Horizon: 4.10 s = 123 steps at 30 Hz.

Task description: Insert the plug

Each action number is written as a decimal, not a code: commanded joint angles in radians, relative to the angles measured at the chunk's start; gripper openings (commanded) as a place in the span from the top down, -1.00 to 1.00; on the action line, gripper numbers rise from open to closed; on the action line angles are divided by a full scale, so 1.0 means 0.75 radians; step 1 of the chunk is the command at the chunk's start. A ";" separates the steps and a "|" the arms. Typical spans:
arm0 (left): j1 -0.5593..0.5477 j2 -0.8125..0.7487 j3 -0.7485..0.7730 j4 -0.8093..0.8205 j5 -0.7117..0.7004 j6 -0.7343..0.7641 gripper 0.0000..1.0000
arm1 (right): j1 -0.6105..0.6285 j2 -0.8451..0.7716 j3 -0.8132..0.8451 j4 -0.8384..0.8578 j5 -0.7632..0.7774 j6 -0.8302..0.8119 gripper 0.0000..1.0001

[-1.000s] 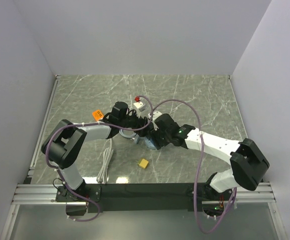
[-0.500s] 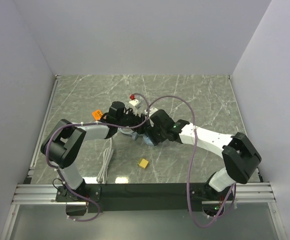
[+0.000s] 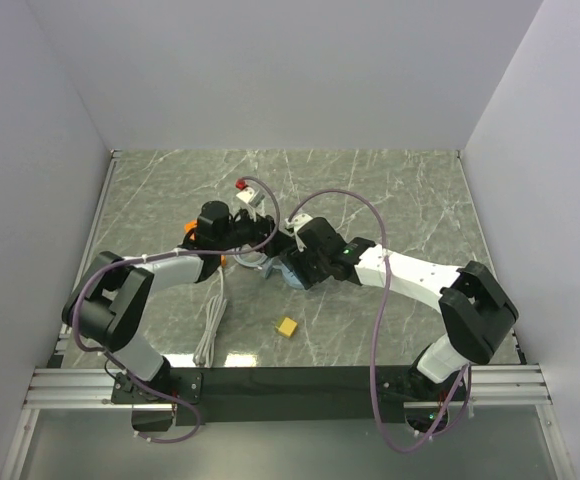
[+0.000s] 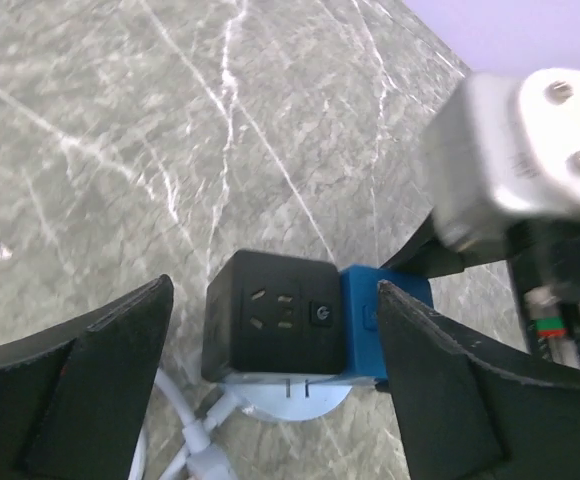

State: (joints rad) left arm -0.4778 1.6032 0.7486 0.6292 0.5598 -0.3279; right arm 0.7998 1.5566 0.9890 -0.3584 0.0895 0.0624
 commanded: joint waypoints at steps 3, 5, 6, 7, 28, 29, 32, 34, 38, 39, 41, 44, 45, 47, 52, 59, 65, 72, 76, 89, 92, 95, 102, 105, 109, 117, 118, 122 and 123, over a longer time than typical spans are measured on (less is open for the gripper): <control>0.034 0.034 -0.057 0.128 0.035 -0.078 -0.67 | 0.007 0.011 -0.073 -0.099 -0.017 -0.001 1.00; 0.034 0.061 -0.063 0.157 0.027 -0.097 -0.63 | 0.007 0.003 -0.077 -0.097 -0.019 -0.001 1.00; 0.036 0.069 -0.066 0.163 0.027 -0.101 -0.61 | 0.007 0.001 -0.077 -0.097 -0.019 -0.001 1.00; 0.036 0.082 -0.066 0.169 0.033 -0.103 -0.60 | 0.005 0.001 -0.077 -0.097 -0.019 -0.001 1.00; 0.036 0.235 -0.023 0.239 0.121 -0.119 0.16 | 0.007 0.070 -0.020 -0.127 -0.037 -0.018 1.00; 0.036 0.241 -0.025 0.243 0.139 -0.119 0.17 | 0.007 0.080 -0.002 -0.136 -0.039 -0.022 1.00; 0.036 0.262 -0.029 0.257 0.156 -0.119 0.21 | 0.009 0.119 0.031 -0.164 -0.050 -0.022 1.00; 0.036 0.274 -0.027 0.259 0.166 -0.119 0.22 | 0.007 0.146 0.046 -0.175 -0.068 -0.022 1.00; 0.036 0.276 -0.031 0.261 0.180 -0.115 0.24 | 0.007 0.178 0.042 -0.179 -0.091 0.013 1.00; 0.036 0.276 -0.033 0.257 0.182 -0.111 0.24 | 0.007 0.180 0.035 -0.175 -0.099 0.023 1.00; 0.036 0.270 -0.033 0.253 0.178 -0.109 0.25 | 0.007 0.183 0.009 -0.148 -0.113 0.056 1.00; 0.036 0.272 -0.033 0.255 0.180 -0.113 0.26 | 0.011 0.195 -0.008 -0.150 -0.138 0.099 1.00; 0.036 0.272 -0.035 0.255 0.182 -0.113 0.27 | 0.014 0.197 -0.014 -0.146 -0.124 0.103 1.00; 0.036 0.274 -0.037 0.261 0.184 -0.121 0.29 | 0.014 0.189 -0.028 -0.150 -0.129 0.117 1.00; 0.036 0.266 -0.035 0.251 0.184 -0.121 0.31 | 0.014 0.195 -0.059 -0.152 -0.182 0.142 1.00; 0.036 0.255 -0.035 0.239 0.192 -0.119 0.31 | 0.016 0.170 -0.071 -0.138 -0.170 0.148 1.00; 0.034 0.249 -0.074 0.255 0.164 -0.144 0.28 | 0.003 0.093 -0.016 -0.144 -0.085 0.166 1.00; -0.001 0.235 -0.096 0.284 0.139 -0.176 0.27 | -0.146 0.037 0.001 -0.089 0.016 0.144 1.00; -0.046 0.284 -0.037 0.263 0.127 -0.178 0.27 | -0.242 -0.003 -0.034 -0.048 0.008 0.138 1.00; -0.138 0.297 0.104 0.176 0.021 -0.156 0.14 | -0.344 -0.077 -0.048 0.005 0.108 0.111 1.00; -0.140 0.198 0.104 0.114 -0.049 -0.113 -0.07 | -0.344 -0.126 -0.061 0.038 0.089 0.103 0.91; -0.140 0.068 0.092 0.067 -0.149 -0.093 -0.25 | -0.344 -0.220 -0.087 0.077 0.053 0.099 0.71; -0.140 -0.176 -0.018 0.012 -0.423 -0.095 -0.95 | -0.344 -0.400 -0.138 0.108 0.083 0.103 -0.55; -0.140 -0.266 -0.049 -0.068 -0.534 -0.099 -0.99 | -0.344 -0.437 -0.159 0.120 0.097 0.103 -0.71; -0.140 -0.329 -0.053 -0.180 -0.611 -0.082 -0.99 | -0.342 -0.435 -0.157 0.108 0.104 0.117 -0.89; -0.140 -0.667 -0.254 -0.297 -0.806 -0.182 -0.99 | 0.000 -0.660 -0.312 0.156 0.085 0.129 -0.90; -0.140 -0.701 -0.294 -0.325 -0.820 -0.217 -0.99 | 0.048 -0.682 -0.337 0.173 0.075 0.142 -0.90; -0.140 -0.849 -0.380 -0.409 -0.851 -0.270 -0.99 | 0.218 -0.827 -0.506 0.269 0.040 0.181 -0.87; -0.140 -0.863 -0.389 -0.434 -0.859 -0.281 -0.99 | 0.246 -0.842 -0.527 0.298 0.038 0.191 -0.87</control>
State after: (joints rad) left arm -0.5838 0.9997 0.4850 0.3683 -0.0303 -0.4862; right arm 0.9413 0.9802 0.6456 -0.2222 0.1200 0.1711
